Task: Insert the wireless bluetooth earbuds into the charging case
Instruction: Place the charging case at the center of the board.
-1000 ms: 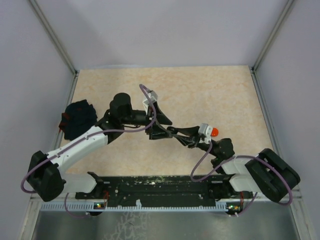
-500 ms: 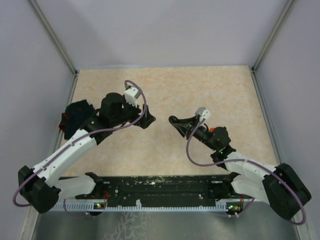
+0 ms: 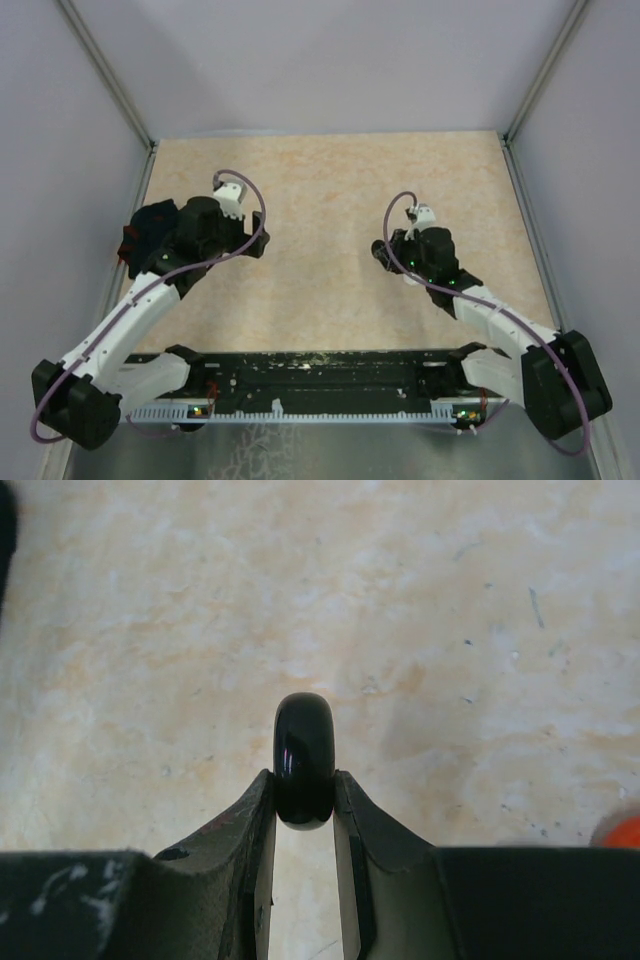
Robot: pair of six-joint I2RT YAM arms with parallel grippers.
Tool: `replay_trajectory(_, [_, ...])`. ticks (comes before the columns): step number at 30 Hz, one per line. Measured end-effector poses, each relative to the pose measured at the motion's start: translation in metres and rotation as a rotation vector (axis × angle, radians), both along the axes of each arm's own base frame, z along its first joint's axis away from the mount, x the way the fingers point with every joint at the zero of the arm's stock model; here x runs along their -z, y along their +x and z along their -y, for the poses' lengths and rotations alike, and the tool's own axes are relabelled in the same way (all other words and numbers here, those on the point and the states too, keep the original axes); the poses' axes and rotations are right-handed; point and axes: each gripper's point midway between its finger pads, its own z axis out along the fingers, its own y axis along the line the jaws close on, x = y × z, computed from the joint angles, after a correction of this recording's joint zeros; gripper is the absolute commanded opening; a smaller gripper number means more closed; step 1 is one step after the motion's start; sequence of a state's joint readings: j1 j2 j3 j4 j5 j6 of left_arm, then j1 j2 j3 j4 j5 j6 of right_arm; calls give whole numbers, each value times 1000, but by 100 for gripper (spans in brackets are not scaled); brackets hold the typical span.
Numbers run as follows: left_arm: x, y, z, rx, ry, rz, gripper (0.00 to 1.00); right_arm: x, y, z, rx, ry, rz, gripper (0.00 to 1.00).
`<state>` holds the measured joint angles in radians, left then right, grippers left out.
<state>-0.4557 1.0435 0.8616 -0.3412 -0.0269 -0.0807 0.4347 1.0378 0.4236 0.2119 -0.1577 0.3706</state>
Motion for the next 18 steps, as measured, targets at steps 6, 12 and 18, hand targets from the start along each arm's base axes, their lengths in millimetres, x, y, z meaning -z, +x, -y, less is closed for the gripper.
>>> replay_trajectory(6, [-7,-1,-35,-94,-17,49,96,36,9,34,149,-18,-177,0])
replay_trajectory(12, [-18,0,-58,-157,-50,97,96,70,13,56,253,-34,-342,0])
replay_trajectory(18, [-22,-2,-62,-157,-77,126,96,76,21,68,318,-49,-411,20])
